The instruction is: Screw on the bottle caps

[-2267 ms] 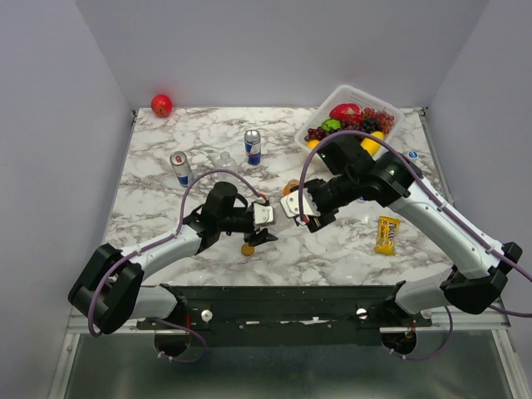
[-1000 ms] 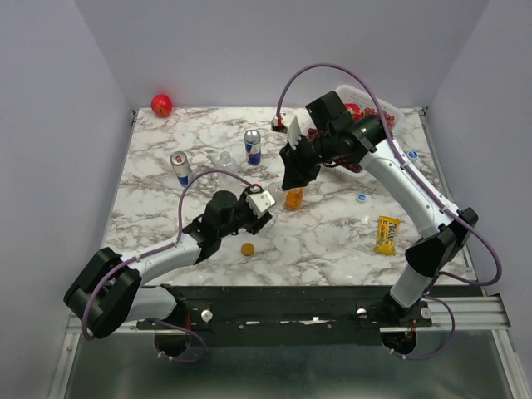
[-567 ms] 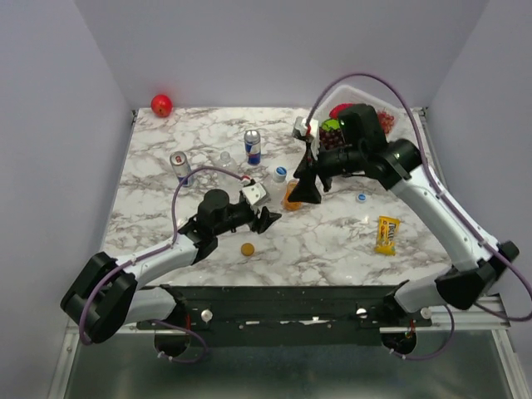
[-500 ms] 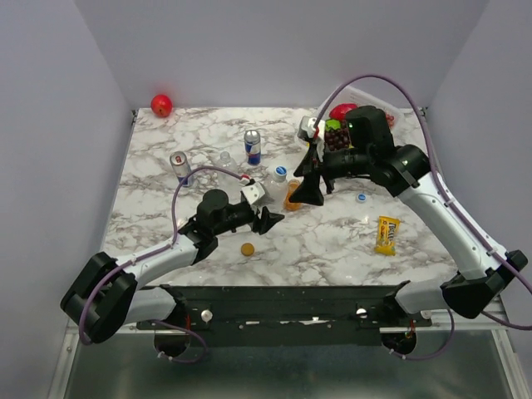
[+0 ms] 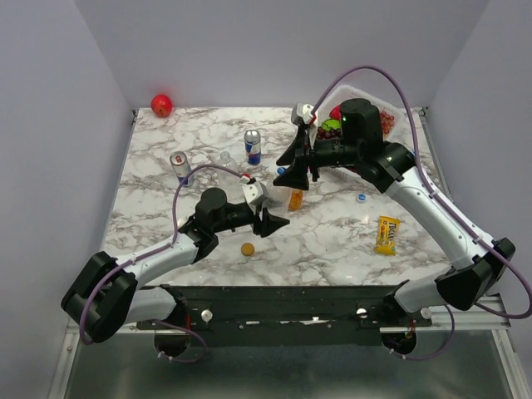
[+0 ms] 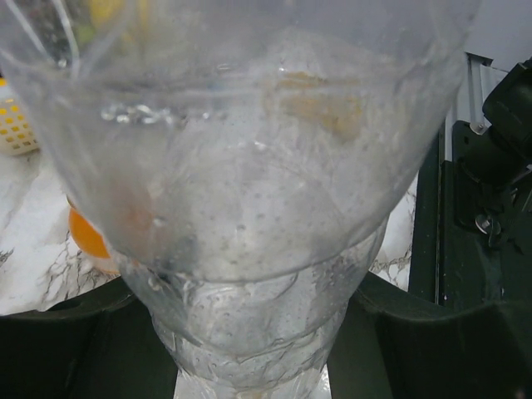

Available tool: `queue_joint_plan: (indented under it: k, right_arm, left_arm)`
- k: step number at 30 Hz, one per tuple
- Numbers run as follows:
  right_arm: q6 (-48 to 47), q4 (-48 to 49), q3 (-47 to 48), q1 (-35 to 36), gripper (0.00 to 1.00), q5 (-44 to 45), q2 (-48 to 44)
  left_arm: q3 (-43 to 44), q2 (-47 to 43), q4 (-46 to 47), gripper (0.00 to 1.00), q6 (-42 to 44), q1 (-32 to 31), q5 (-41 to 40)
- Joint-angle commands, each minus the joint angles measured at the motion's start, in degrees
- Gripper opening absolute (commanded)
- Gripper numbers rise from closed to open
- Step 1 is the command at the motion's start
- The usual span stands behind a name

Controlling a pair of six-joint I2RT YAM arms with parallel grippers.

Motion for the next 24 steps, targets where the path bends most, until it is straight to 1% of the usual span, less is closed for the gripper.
queue_joint_plan:
  k: [1, 2, 3, 5, 6, 8, 9, 11, 12, 13, 14, 15, 17, 20, 21, 22, 23, 24]
  right_arm:
    - [2.55, 3.83, 0.20, 0.02, 0.61, -4.19, 1.17]
    - [3.07, 4.10, -0.41, -0.15, 0.60, -4.19, 1.08]
    - [3.43, 4.45, -0.77, -0.06, 0.55, -4.54, 0.99]
    - [4.39, 5.06, -1.12, -0.06, 0.51, -4.54, 0.91]
    - [4.83, 5.33, -1.30, -0.06, 0.46, -4.28, 0.91]
    - [5.97, 6.12, -1.39, -0.06, 0.41, -3.58, 0.99]
    - [6.50, 6.38, -1.39, -0.06, 0.34, -0.79, 0.82]
    - [8.43, 7.17, -1.30, -0.06, 0.25, 3.08, 0.73]
    - [8.87, 7.09, -0.95, 0.20, 0.12, 8.15, 0.73]
    - [9.31, 6.83, -0.86, 0.46, 0.06, 11.07, 0.64]
    - [10.01, 6.74, -0.77, 0.72, 0.04, 13.54, 0.55]
    - [10.02, 6.82, -0.68, 0.81, 0.02, 14.69, 0.55]
    - [9.93, 6.82, -0.33, 0.82, 0.02, 14.36, 0.82]
    - [8.88, 6.73, -0.51, 0.90, 0.02, 13.56, 0.91]
    - [8.70, 6.65, -0.59, 0.90, 0.02, 13.56, 0.64]
    - [8.27, 6.21, -0.68, 0.82, 0.02, 13.65, 0.47]
    - [7.48, 5.95, -0.77, 0.82, 0.02, 14.00, 0.20]
    - [7.04, 5.60, -0.86, 0.73, 0.02, 14.70, -0.15]
  left_arm:
    - [2.45, 0.03, 2.18, 0.00, -1.04, 0.07, 2.13]
    - [2.45, 0.03, 2.09, 0.00, -1.04, -0.01, 2.13]
    - [2.71, 0.11, 2.01, 0.00, -1.04, 0.07, 2.13]
    - [2.80, 0.03, 2.09, 0.00, -0.95, 0.07, 2.04]
    - [3.06, 0.20, 2.18, 0.00, -1.12, 0.07, 2.04]
    - [3.24, 0.46, 2.27, 0.00, -1.21, 0.07, 1.87]
    - [3.50, 0.64, 2.44, 0.00, -1.30, -0.01, 1.43]
    - [3.85, 0.90, 2.53, 0.00, -3.23, -0.01, -3.47]
    - [4.03, 0.73, 3.05, 0.00, -4.63, -0.36, -6.89]
    - [3.94, 0.47, 3.23, 0.00, -7.08, -0.80, -17.02]
    - [3.94, 0.29, 3.24, 0.00, -8.32, -1.24, -22.25]
    - [4.81, 0.55, 1.32, 0.00, -9.03, -1.59, -26.13]
    - [6.22, 1.25, -1.06, 0.00, -11.13, -1.86, -32.74]
    - [5.79, 1.17, -1.16, 0.00, -10.01, -1.68, -31.02]
    - [5.44, 0.82, -1.85, 0.02, -9.92, -1.60, -30.40]
    - [5.26, 0.73, -2.21, 0.17, -9.91, -1.42, -29.61]
    - [5.09, 0.56, -2.47, 0.44, -9.74, -0.99, -28.12]
    - [4.65, 0.03, -2.82, 0.57, -8.61, -0.89, -24.89]
